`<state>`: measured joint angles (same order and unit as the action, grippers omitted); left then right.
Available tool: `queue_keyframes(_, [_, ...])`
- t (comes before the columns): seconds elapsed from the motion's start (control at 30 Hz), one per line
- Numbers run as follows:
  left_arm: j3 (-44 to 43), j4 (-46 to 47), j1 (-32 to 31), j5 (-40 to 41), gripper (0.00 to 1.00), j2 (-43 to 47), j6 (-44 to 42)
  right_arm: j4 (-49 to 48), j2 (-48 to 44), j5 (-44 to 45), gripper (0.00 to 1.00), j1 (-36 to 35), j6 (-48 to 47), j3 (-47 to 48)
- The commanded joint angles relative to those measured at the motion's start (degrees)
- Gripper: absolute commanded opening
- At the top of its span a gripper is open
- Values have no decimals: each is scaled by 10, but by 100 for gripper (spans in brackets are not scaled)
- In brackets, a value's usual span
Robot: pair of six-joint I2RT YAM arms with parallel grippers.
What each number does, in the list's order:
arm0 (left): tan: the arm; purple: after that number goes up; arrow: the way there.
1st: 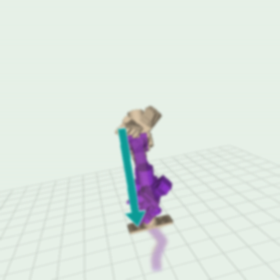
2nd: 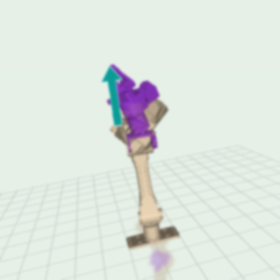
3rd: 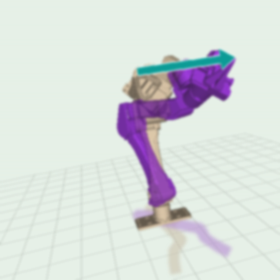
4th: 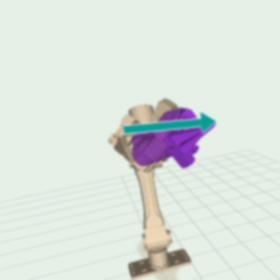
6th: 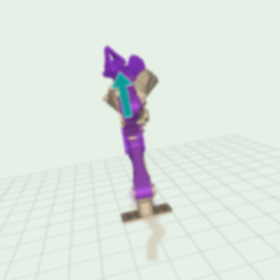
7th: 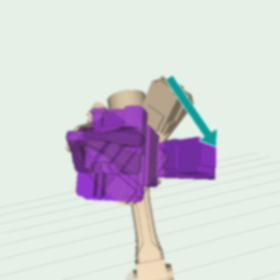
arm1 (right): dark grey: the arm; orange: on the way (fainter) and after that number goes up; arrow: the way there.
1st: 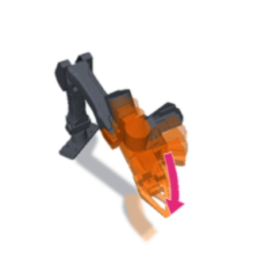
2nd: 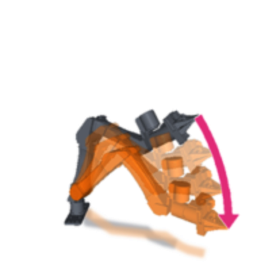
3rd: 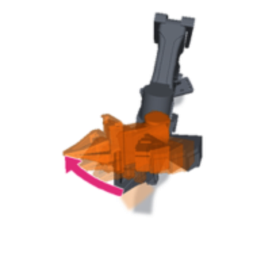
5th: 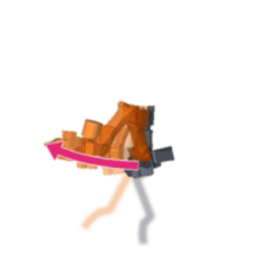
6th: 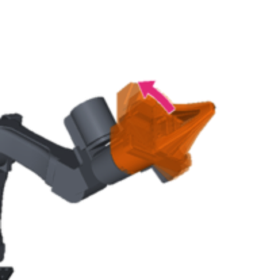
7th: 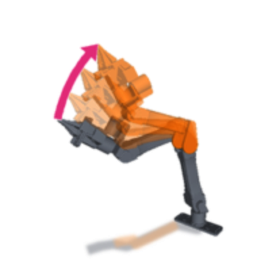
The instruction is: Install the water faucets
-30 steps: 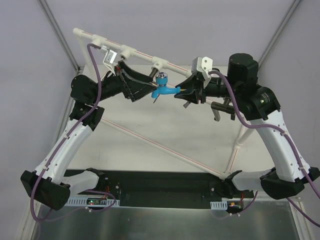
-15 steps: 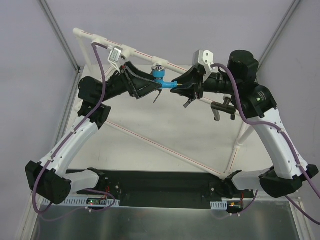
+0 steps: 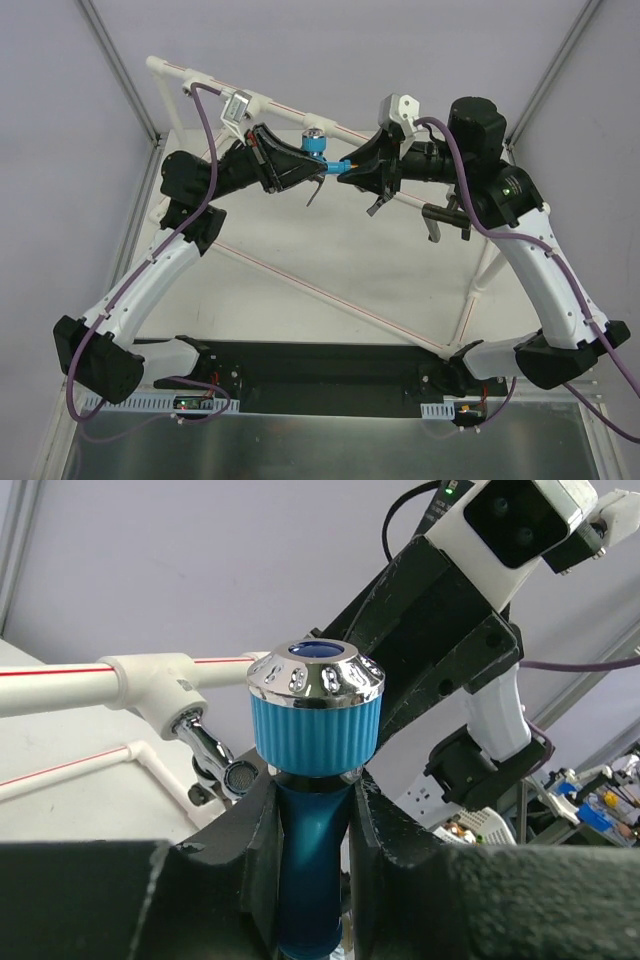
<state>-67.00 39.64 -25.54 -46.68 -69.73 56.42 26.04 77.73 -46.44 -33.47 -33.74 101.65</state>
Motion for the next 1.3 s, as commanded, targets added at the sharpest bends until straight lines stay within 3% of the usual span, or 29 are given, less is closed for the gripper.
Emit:
queue_keyframes(0.0, [1, 18, 14, 56, 0, 33, -2, 3, -4, 11, 13, 4, -16, 14])
queue_keyframes(0.13, [16, -88, 59, 123, 0, 71, -29, 51, 0, 57, 53, 34, -17, 36])
queue_keyframes(0.23, [34, -140, 110, 184, 0, 107, -26, 102, 0, 109, 67, 57, -29, 64])
queue_keyframes(0.33, [56, -192, 165, 230, 0, 134, -1, 149, 4, 154, 73, 81, -45, 88])
queue_keyframes(0.47, [93, -214, 236, 255, 0, 160, 39, 216, 22, 187, 73, 121, -60, 120])
queue_keyframes(0.7, [114, -254, 313, 316, 0, 166, 40, 237, 70, 150, 74, 155, -40, 180])
queue_keyframes(0.93, [112, -218, 330, 356, 0, 131, 54, 201, 145, 108, 72, 149, -12, 232])
queue_keyframes(1.27, [95, -205, 332, 348, 0, 89, 47, 230, 222, 176, 70, 73, -53, 283])
